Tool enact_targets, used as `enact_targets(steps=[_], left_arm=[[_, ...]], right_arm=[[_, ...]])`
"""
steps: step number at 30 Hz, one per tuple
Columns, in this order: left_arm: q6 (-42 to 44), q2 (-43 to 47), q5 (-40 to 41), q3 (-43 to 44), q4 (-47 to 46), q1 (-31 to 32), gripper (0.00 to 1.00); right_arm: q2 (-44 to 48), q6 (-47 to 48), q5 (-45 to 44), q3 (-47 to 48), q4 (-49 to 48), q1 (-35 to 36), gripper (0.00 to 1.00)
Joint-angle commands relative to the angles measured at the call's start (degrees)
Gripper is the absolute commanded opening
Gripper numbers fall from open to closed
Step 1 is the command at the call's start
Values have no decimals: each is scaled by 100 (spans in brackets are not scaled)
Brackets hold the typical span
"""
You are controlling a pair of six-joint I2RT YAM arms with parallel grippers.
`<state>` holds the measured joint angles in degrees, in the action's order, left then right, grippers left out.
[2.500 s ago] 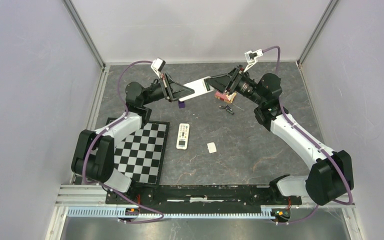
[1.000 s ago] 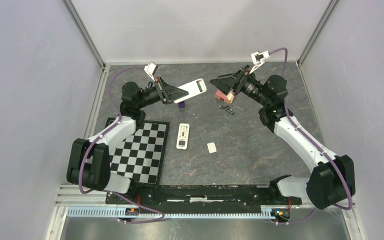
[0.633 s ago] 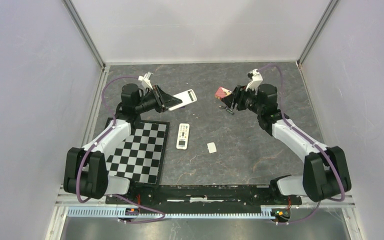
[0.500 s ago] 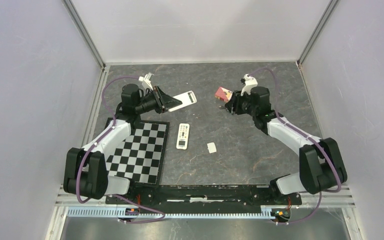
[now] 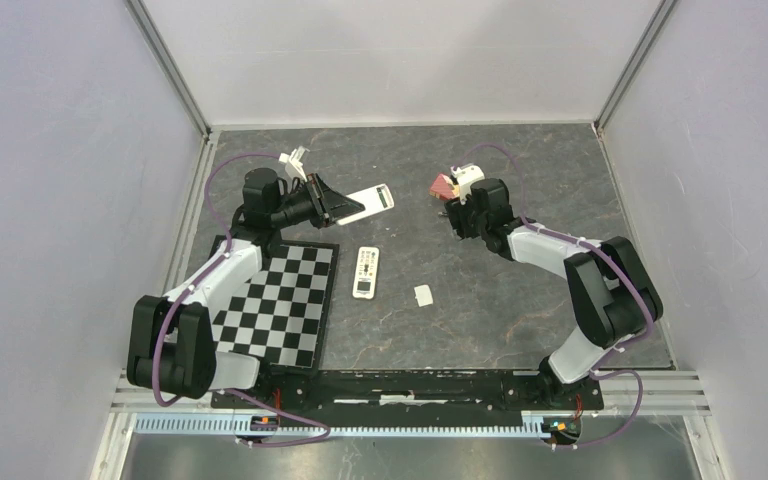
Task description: Load the batteries into the remote control
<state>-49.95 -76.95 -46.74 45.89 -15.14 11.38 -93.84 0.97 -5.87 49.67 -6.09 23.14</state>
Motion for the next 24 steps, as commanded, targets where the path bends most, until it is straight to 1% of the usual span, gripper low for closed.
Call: enact_targets(steps=[1, 3, 6, 8, 11, 13, 15, 19, 22, 24], left_arm=[[206, 72, -194, 49, -200, 14, 2], [180, 52, -232, 67, -233, 15, 2], [169, 75, -272, 80, -270, 14, 2], [177, 115, -258, 79, -271, 14, 2], [179, 114, -253, 87, -270, 6, 2], [179, 109, -230, 87, -279, 8, 2], [149, 89, -230, 92, -310, 6, 2], [144, 101, -229, 95, -323, 5, 2], [122, 81, -221, 123, -331, 5, 2], [109, 97, -228, 131, -341, 7, 2]], right_arm=[[-303, 435, -135, 337, -46, -40, 70], [-521, 432, 180, 455, -41, -125, 70], [-758, 346, 778, 582, -32, -299, 67], [-855, 335, 920, 646, -28, -340, 64], [-979, 360, 969, 710, -24, -349, 58], [-1027, 345, 1008, 717, 0, -354, 51], [-1012, 307, 1033, 677, 40, -354, 47], [-987, 281, 1026, 554, 82, -354, 45], [-1068, 277, 1026, 552, 123, -355, 40], [-1116, 257, 1053, 573, 150, -358, 36]])
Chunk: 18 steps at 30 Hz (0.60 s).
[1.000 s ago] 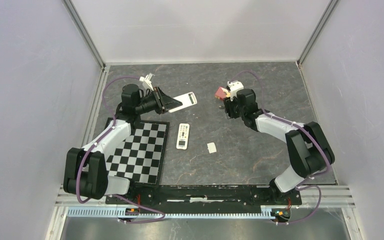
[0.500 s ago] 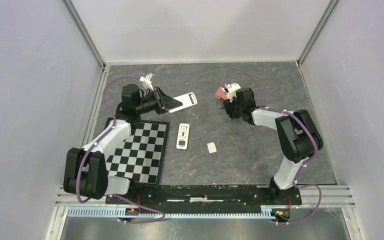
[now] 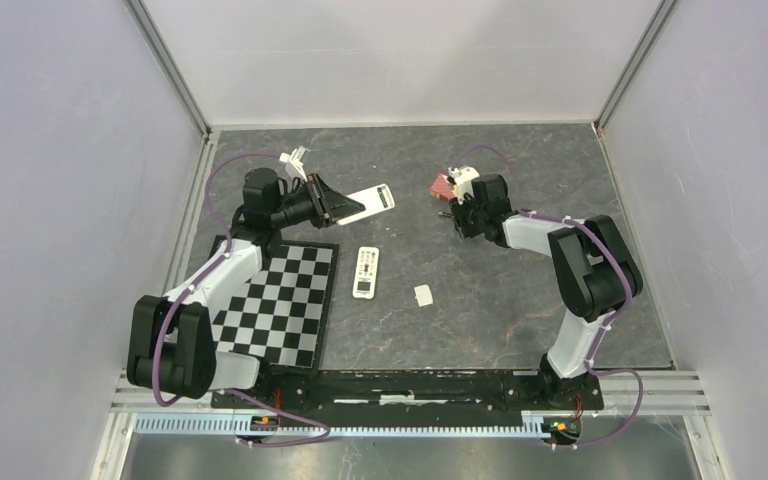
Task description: Load the batteries into the remote control
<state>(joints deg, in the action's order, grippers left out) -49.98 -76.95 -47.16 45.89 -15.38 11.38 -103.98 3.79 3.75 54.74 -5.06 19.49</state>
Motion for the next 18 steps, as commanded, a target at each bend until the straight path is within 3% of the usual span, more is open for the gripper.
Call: enact_targets(steps=[1, 8, 18], left_arm=[[103, 104, -188, 131, -324, 7, 2], [93, 210, -150, 122, -326, 7, 2], [-14, 188, -115, 170, -541, 14, 2]], right_arm=[[-113, -32, 87, 76, 72, 11, 32], [149, -209, -340, -8, 327, 17, 14], [1052, -831, 653, -545, 401, 29, 13]])
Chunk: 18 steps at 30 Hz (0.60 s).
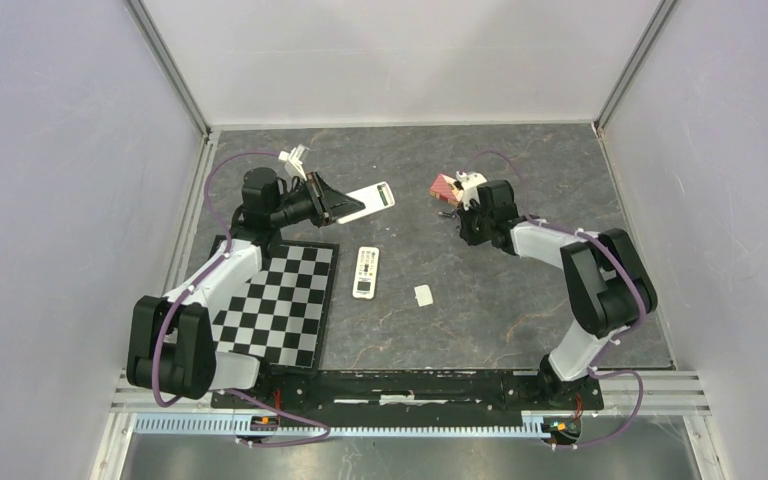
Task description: Load the batteries into the remote control
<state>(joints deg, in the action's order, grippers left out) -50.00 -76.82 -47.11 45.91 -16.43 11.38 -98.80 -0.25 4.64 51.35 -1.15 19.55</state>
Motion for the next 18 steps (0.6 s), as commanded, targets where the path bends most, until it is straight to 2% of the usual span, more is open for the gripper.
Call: enact_targets(steps=[1, 6, 10, 13, 18], left_arm=[[-53, 178, -106, 117, -521, 13, 2], [-9, 527, 144, -148, -681, 12, 2], [671, 976, 576, 25, 52, 5, 2], [859, 1011, 646, 201, 364, 5, 2], [689, 958, 609, 95, 216, 10, 2]], right_arm=[[648, -527, 719, -257, 2, 25, 13], [1127, -834, 1817, -359, -24, 25, 13], [1662, -837, 2776, -248, -139, 99, 14], [2063, -659, 3460, -145, -244, 140, 13], [2791, -69, 4218, -146, -449, 426, 15]])
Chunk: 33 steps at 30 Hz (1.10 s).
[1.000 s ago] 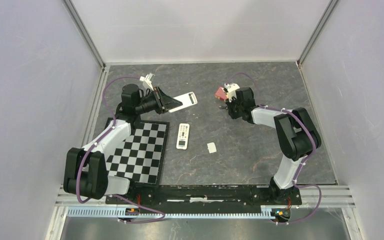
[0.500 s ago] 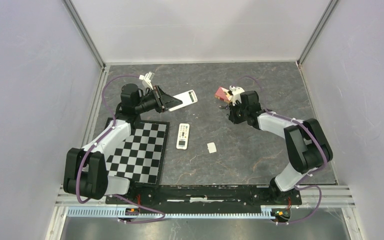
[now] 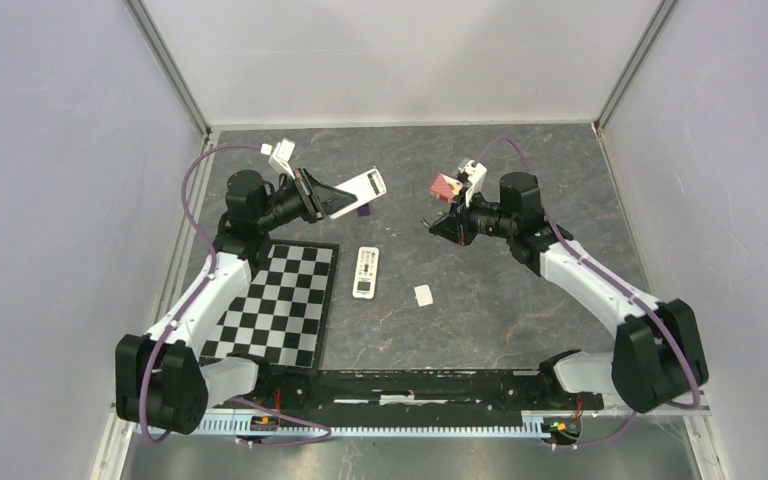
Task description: Load the batteries into the remote control
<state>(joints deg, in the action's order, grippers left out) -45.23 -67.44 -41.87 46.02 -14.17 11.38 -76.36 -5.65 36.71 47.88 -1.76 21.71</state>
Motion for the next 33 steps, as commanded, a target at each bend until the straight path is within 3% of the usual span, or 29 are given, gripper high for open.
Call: enact_targets(steps=[1, 6, 10, 14, 19, 25, 29, 33], left_arm=[[148, 5, 55, 32, -108, 14, 2], [-374, -78, -379, -297, -1173, 157, 2], [-294, -71, -292, -375, -1317, 476, 2], [-515, -146, 55, -582, -1603, 669, 2], [-1449, -408, 483, -1151, -2609, 768, 2], [-2536, -802, 611, -1750, -3952, 783, 2], [-3121, -947, 639, -1936, -4154, 797, 2], [-2971, -878, 531, -1937, -3858, 833, 2]], right_arm=[[620, 494, 1111, 247, -414, 257, 15], [780, 751, 1545, 462, -440, 603, 13], [780, 796, 1716, 571, -443, 784, 13], [743, 334, 982, 673, -448, 852, 14], [611, -929, 12, 774, -448, 924, 13], [713, -1718, -1053, 522, -376, 979, 13], [441, -1895, -1488, 711, 153, 1023, 11], [118, -1784, -1699, 1079, 773, 1137, 10]])
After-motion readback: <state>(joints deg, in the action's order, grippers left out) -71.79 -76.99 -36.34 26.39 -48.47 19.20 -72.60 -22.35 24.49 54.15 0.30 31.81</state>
